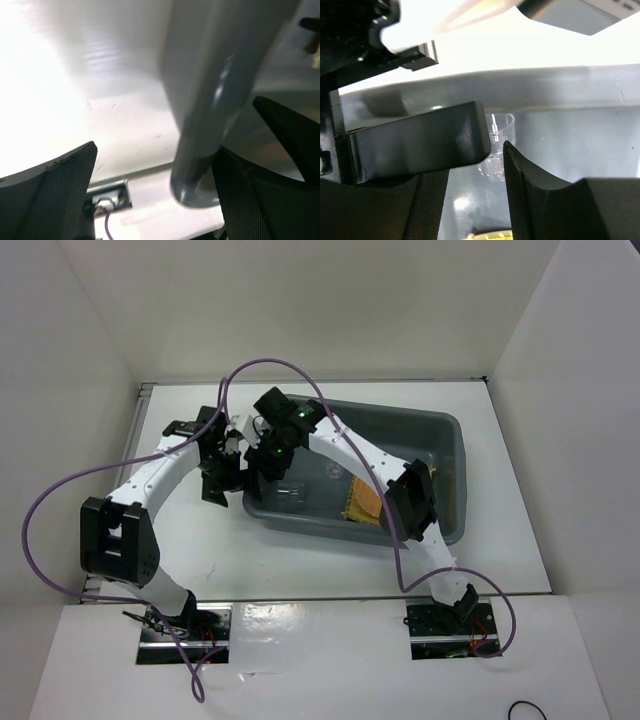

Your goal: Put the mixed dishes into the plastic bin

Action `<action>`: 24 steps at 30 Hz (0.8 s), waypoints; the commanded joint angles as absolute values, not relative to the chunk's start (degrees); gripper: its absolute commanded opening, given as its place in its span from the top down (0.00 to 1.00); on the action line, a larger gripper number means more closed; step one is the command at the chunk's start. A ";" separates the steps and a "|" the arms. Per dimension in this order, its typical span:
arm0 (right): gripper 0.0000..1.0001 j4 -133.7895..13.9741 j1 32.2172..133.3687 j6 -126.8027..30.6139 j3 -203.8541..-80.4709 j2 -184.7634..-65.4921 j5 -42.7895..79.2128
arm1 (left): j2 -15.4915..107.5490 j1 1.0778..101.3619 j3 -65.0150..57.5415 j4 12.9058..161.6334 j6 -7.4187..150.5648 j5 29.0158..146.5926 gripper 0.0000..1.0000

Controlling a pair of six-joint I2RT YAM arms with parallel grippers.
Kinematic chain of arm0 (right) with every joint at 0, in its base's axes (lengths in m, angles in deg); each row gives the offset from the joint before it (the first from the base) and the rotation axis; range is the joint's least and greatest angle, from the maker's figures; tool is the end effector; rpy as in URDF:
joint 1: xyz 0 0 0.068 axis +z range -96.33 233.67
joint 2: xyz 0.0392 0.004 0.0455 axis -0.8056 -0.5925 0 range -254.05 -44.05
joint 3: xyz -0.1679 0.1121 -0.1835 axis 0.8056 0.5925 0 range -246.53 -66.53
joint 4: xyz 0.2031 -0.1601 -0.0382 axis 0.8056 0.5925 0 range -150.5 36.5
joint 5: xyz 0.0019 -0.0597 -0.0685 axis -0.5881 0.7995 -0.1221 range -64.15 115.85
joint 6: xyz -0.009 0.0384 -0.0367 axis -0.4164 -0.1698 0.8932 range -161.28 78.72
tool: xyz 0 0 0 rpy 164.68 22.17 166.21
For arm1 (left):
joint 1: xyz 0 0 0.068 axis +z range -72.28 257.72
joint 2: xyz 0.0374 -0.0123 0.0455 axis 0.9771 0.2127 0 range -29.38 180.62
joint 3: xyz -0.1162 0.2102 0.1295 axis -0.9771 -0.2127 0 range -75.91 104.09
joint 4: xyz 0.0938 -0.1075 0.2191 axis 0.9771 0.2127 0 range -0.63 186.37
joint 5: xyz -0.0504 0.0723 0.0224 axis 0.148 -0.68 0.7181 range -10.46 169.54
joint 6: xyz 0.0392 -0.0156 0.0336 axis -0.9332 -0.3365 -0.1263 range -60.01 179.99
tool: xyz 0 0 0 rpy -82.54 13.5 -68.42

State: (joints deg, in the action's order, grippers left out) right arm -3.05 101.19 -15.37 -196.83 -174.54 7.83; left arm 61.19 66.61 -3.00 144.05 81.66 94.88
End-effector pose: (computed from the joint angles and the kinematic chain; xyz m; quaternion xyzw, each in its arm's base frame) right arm 0.3257 0.3720 0.2824 -0.6021 0.7342 0.1994 0.2421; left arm 0.2995 -0.0684 0.2572 -0.0698 0.9770 -0.1694 0.1087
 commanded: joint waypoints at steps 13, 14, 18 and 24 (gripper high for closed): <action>0.54 -11.72 104.64 -27.21 -185.89 -169.82 16.10 | 54.57 66.12 12.59 159.68 87.59 70.51 0.00; 0.54 -11.72 104.64 -28.44 -185.88 -169.82 16.10 | 53.95 66.12 12.60 159.69 88.46 68.75 0.00; 0.55 -13.31 104.12 -31.69 -187.28 -168.24 15.31 | 50.35 66.12 14.44 160.21 89.79 63.64 0.00; 0.55 -12.78 104.12 -32.75 -188.18 -170.69 13.20 | 47.18 66.12 15.59 158.81 91.02 61.97 0.00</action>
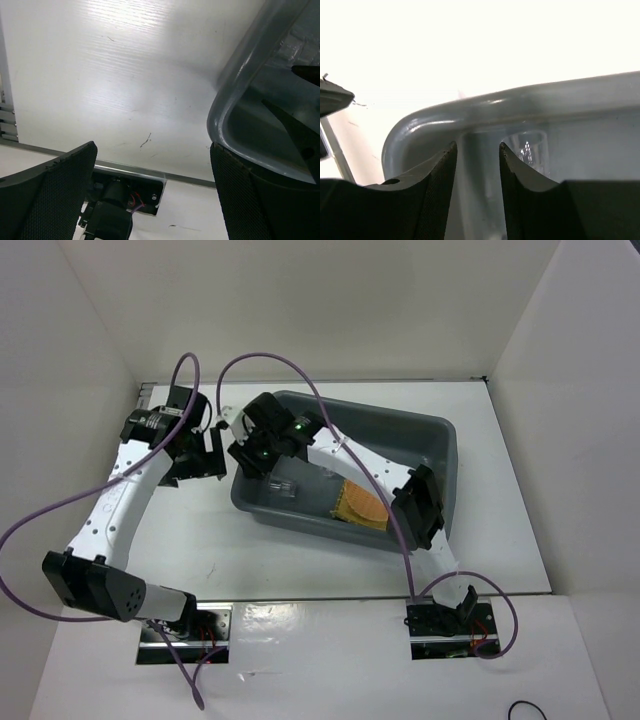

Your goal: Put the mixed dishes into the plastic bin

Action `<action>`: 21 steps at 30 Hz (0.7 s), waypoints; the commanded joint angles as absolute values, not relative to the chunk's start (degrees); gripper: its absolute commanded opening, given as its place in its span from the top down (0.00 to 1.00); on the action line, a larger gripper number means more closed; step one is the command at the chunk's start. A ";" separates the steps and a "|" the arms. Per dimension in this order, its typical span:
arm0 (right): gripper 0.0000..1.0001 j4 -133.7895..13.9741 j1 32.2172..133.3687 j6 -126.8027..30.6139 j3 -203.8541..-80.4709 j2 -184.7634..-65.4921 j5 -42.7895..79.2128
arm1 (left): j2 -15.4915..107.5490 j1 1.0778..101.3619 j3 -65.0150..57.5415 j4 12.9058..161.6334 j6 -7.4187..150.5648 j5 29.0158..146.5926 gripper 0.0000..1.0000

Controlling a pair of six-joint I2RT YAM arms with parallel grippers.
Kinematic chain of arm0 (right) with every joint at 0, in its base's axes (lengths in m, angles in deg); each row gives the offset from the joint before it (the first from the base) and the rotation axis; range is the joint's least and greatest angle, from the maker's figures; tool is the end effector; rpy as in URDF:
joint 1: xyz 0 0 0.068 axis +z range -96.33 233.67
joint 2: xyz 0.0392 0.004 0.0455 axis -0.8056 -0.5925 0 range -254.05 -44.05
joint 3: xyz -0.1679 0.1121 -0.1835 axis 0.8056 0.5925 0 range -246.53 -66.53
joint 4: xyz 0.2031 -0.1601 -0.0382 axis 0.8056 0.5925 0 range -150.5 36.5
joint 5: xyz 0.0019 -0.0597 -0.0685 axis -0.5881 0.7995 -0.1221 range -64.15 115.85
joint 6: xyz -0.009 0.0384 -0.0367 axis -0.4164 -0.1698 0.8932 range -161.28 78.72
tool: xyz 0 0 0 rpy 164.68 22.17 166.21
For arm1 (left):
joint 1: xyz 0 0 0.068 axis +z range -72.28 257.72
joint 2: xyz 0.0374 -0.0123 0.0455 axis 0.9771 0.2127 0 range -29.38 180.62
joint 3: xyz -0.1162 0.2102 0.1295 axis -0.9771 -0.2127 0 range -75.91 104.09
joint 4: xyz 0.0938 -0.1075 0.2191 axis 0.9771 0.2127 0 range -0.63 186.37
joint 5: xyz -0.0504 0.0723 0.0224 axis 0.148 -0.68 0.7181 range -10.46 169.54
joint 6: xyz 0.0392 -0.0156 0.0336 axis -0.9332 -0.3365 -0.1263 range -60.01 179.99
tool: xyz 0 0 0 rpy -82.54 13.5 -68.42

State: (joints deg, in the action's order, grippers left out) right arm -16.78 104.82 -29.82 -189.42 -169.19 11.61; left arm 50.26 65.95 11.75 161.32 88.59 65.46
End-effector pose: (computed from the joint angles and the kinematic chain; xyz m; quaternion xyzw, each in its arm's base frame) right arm 0.3034 0.3907 0.3017 -0.5177 0.7618 0.2344 0.3108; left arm 0.2508 -0.0434 0.3694 -0.1689 0.9524 0.0349 0.2513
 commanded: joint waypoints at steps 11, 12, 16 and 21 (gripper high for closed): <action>0.55 -16.21 104.12 -36.18 -181.76 -169.99 22.24 | 38.40 67.17 14.36 156.97 95.06 52.13 0.00; 0.55 -16.21 104.12 -36.18 -181.75 -169.99 22.86 | 37.69 67.69 13.75 155.48 95.06 52.12 0.00; 0.52 -16.73 104.12 -37.93 -183.24 -171.83 23.39 | 37.59 68.32 11.63 154.41 95.06 52.82 0.00; 0.49 -17.88 104.12 -39.78 -185.70 -174.47 27.96 | 39.70 68.32 9.53 154.41 94.53 54.67 0.00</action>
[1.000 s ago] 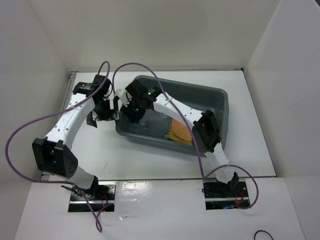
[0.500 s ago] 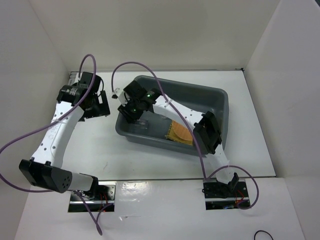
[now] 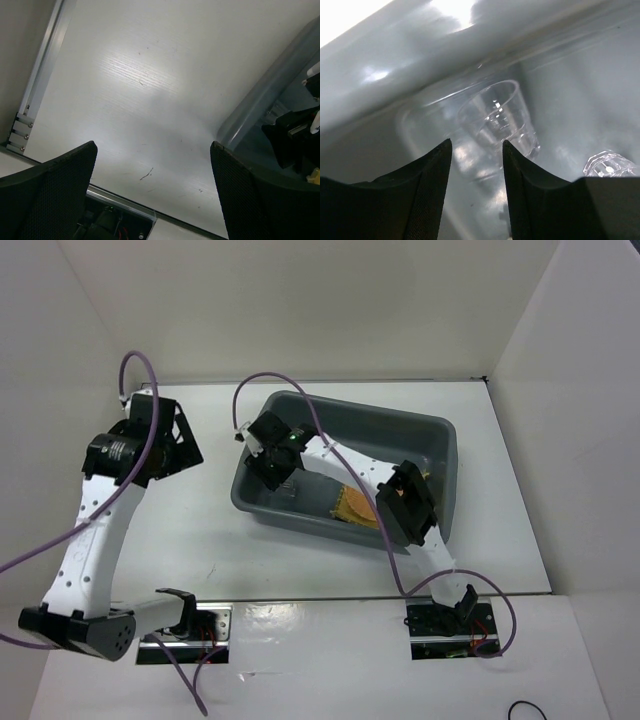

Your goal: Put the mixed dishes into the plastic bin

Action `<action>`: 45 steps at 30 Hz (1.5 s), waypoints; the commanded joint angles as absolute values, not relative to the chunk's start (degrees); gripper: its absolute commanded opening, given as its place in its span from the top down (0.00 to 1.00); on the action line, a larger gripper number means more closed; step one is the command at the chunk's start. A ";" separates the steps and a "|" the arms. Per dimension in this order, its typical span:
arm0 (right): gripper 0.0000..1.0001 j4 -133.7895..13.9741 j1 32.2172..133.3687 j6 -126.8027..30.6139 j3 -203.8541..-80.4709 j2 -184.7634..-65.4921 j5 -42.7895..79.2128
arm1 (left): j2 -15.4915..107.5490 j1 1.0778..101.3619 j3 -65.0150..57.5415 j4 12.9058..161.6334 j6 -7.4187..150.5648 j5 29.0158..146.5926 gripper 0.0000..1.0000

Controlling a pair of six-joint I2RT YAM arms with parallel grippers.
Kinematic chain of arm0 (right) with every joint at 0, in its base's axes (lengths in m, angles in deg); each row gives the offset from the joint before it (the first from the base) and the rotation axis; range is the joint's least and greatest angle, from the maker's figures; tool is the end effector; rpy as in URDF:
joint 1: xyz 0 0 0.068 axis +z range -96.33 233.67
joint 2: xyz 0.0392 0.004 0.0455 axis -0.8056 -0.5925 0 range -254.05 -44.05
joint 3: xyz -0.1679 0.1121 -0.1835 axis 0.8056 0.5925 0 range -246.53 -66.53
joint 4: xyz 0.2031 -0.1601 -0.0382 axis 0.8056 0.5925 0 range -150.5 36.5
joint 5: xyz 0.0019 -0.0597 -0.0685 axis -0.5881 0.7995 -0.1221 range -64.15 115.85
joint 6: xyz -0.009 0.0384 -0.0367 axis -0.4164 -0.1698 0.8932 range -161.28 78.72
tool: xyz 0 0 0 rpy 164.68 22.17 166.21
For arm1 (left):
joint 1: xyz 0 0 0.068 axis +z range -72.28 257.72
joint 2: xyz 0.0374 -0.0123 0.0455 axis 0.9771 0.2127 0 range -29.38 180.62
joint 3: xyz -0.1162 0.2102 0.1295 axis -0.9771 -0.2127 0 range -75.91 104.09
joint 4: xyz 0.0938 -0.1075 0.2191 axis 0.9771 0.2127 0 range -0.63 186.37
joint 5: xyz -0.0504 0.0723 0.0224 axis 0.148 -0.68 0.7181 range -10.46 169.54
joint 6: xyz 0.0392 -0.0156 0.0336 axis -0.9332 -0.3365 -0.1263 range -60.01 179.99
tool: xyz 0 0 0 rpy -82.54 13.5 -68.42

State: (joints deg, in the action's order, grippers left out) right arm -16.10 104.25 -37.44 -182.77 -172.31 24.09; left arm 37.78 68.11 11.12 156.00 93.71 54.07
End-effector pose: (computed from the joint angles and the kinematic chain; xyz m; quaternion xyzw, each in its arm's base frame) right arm 0.3142 0.3841 0.2372 -0.4417 0.8493 0.1281 0.2593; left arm 0.1999 -0.0183 0.4192 -0.2689 0.8698 0.0578 0.4096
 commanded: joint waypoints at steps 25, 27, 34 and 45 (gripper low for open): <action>0.23 -18.40 104.12 -33.99 -188.78 -180.89 18.03 | 39.70 72.09 5.57 151.78 91.90 59.42 0.00; 0.18 -18.40 104.12 -32.24 -188.78 -180.89 18.03 | 39.70 72.09 5.57 151.78 91.90 59.94 0.00; 0.13 -18.40 104.12 -29.50 -188.78 -182.39 17.50 | 39.70 72.09 5.04 151.78 91.37 60.56 0.00; 0.88 -17.26 104.12 -28.98 -193.00 -180.46 22.25 | 39.70 72.09 3.99 151.25 91.37 61.09 0.00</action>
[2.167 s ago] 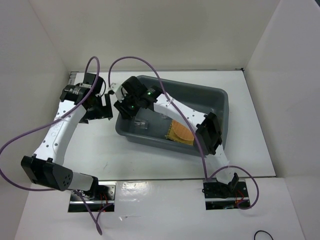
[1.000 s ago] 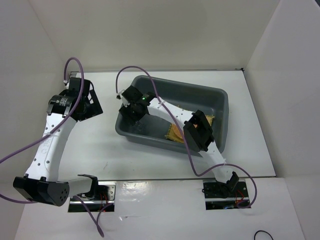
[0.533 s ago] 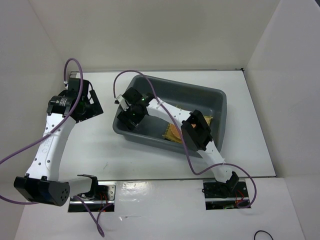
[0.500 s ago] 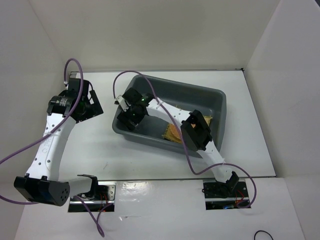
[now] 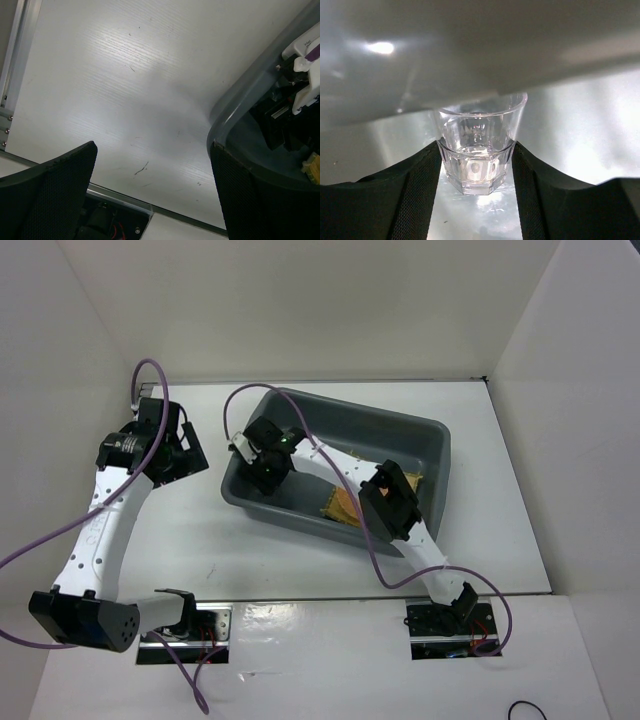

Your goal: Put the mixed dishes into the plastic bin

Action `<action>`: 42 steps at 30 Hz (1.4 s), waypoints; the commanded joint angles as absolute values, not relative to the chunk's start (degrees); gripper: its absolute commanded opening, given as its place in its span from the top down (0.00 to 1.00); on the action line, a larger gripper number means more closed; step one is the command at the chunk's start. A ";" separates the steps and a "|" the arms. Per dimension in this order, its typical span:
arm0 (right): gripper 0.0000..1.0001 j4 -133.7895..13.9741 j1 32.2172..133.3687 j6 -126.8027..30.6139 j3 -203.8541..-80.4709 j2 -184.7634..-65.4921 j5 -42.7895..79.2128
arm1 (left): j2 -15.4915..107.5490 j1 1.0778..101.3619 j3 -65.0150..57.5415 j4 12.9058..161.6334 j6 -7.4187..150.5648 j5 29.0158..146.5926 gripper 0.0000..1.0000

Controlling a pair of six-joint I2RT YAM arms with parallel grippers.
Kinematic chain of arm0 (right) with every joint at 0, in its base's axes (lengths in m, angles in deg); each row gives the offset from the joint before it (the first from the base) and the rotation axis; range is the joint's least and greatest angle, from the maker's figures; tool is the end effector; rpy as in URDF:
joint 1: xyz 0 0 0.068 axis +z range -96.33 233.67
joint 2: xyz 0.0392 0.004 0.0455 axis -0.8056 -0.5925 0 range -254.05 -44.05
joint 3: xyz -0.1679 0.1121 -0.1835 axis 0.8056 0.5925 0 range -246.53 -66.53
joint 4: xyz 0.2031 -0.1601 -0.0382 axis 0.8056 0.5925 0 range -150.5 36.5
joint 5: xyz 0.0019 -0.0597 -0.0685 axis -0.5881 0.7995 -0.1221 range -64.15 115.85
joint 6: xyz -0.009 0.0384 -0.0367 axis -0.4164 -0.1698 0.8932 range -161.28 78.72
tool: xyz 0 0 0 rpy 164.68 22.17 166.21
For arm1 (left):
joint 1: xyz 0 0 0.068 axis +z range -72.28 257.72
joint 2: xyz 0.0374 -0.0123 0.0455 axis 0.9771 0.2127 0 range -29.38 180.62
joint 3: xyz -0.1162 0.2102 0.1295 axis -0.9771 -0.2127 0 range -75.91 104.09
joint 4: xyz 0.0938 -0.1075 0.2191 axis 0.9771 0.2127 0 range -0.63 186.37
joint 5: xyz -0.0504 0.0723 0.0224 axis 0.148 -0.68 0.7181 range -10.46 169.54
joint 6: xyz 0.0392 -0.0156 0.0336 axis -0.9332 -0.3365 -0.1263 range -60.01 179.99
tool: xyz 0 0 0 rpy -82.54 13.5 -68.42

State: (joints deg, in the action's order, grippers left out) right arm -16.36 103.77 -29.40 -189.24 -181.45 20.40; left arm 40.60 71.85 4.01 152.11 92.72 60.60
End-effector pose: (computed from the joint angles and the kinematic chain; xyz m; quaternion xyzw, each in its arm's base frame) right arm 0.3330 0.4036 0.1945 -0.5064 0.8182 0.1312 0.2386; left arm 0.2256 -0.0116 0.3772 -0.2682 0.8971 0.0433 0.3485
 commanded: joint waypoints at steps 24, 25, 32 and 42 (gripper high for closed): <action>0.87 -21.66 103.06 -27.04 -177.36 -168.93 38.07 | 40.23 72.09 2.40 150.19 91.37 62.14 0.00; 0.85 -21.66 103.06 -27.04 -176.75 -168.94 38.07 | 40.23 72.09 2.40 150.19 91.37 62.14 0.00; 0.83 -21.66 103.06 -26.51 -176.22 -169.99 39.21 | 40.23 72.09 1.88 149.67 91.37 62.67 0.00; 0.55 -20.61 103.06 -26.51 -177.89 -170.52 38.16 | 40.23 72.09 1.88 149.67 91.37 62.67 0.00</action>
